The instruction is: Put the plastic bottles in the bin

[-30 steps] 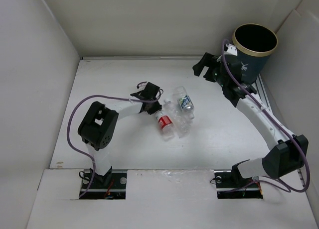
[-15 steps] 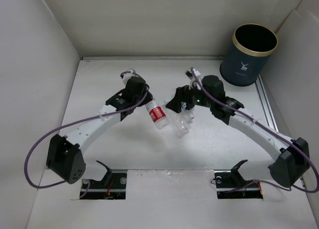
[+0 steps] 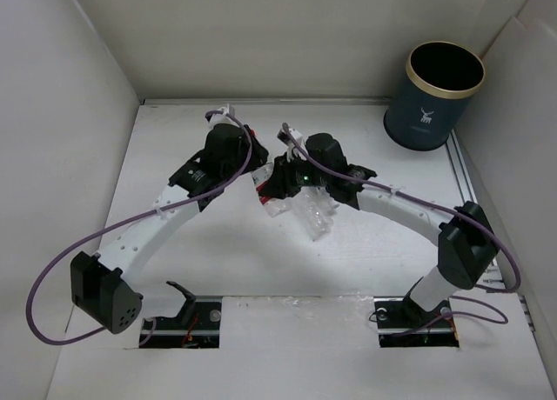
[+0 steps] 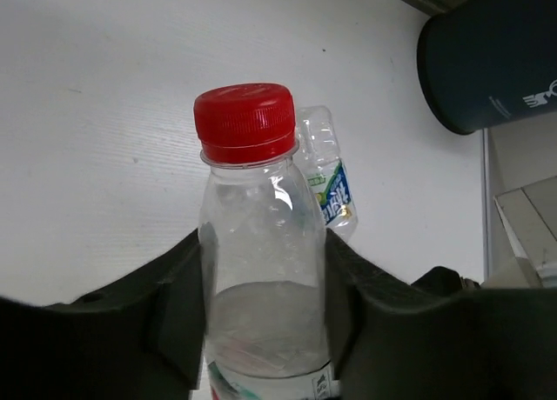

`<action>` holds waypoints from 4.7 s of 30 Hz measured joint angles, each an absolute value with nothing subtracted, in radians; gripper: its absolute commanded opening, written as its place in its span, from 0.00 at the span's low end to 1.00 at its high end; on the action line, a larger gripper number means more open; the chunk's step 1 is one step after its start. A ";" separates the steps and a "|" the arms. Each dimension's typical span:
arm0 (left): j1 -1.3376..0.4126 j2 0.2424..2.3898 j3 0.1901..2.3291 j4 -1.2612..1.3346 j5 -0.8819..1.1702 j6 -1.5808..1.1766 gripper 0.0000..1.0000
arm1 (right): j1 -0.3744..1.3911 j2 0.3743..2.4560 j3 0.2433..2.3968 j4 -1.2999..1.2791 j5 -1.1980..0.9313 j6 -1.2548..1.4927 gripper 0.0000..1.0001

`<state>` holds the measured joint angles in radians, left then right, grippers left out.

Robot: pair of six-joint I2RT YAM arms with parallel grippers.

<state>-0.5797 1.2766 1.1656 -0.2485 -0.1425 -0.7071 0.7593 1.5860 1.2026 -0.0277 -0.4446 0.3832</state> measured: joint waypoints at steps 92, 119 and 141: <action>-0.708 1.897 1.275 -0.251 -0.108 -1.127 0.00 | 0.347 1.164 1.287 -0.329 0.001 0.368 1.00; -0.750 1.408 1.443 -0.465 -0.305 -0.826 0.99 | 0.699 1.401 1.105 -0.159 -0.299 0.339 0.00; -0.731 1.184 1.416 -0.501 -0.323 -0.726 0.99 | 0.024 1.883 2.022 -0.190 0.302 0.397 0.00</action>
<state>-0.7311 1.1843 1.4158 -0.5007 -0.3229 -0.7261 0.0242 1.8828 2.0220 -0.1902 0.3023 0.3969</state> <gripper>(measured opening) 0.990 0.552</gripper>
